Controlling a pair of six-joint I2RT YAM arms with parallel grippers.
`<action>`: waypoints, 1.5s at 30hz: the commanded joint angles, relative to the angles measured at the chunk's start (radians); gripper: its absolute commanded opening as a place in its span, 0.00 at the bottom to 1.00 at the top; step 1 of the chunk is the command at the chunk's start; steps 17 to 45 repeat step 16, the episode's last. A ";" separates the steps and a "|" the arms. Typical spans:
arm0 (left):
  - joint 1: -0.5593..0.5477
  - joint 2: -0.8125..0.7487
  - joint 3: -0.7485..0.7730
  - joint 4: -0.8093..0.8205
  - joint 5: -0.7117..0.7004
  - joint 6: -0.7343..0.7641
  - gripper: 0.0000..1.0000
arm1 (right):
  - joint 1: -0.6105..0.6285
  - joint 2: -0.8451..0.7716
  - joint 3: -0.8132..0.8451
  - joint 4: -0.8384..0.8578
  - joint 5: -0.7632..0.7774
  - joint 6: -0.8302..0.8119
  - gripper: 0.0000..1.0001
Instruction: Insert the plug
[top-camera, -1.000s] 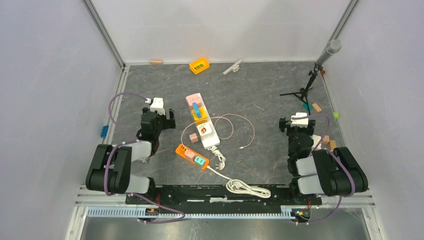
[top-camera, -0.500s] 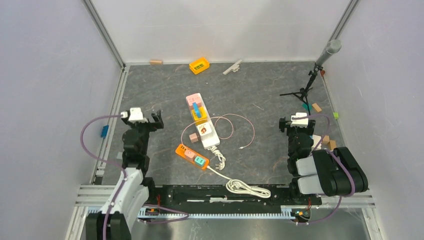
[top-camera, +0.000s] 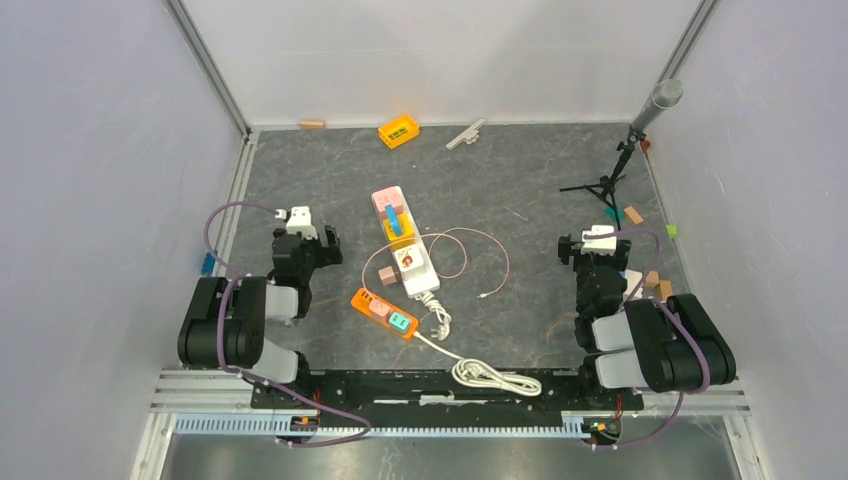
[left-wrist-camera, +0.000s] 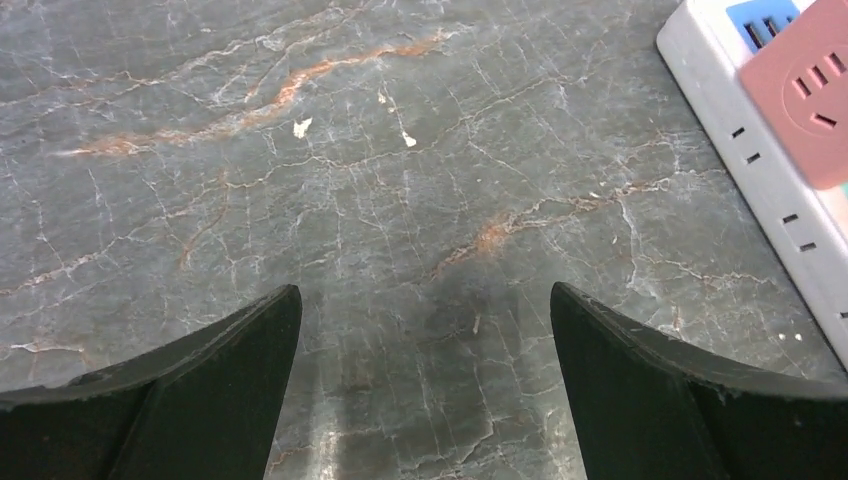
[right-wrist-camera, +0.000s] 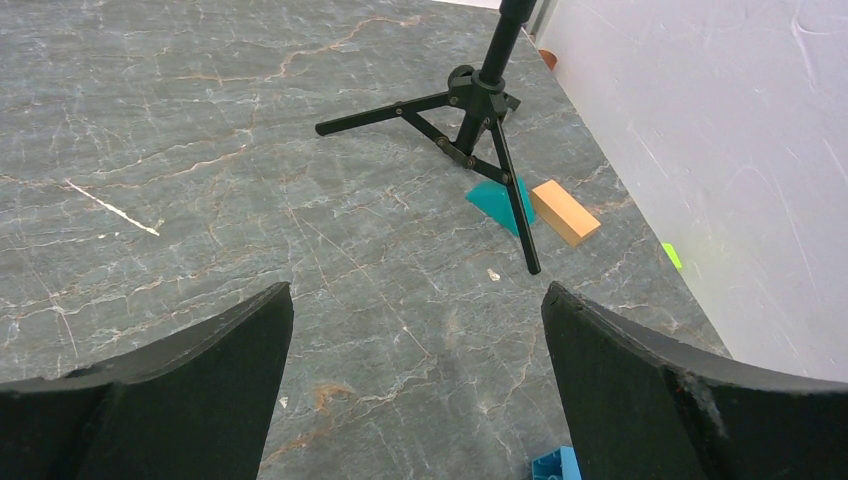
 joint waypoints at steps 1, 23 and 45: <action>-0.014 0.028 0.009 0.225 0.001 0.040 1.00 | -0.004 0.002 -0.100 0.068 -0.002 -0.005 0.98; -0.017 0.022 0.003 0.233 0.138 0.105 1.00 | -0.004 0.002 -0.101 0.068 -0.004 -0.004 0.98; -0.017 0.022 0.003 0.233 0.138 0.105 1.00 | -0.004 0.002 -0.101 0.068 -0.004 -0.004 0.98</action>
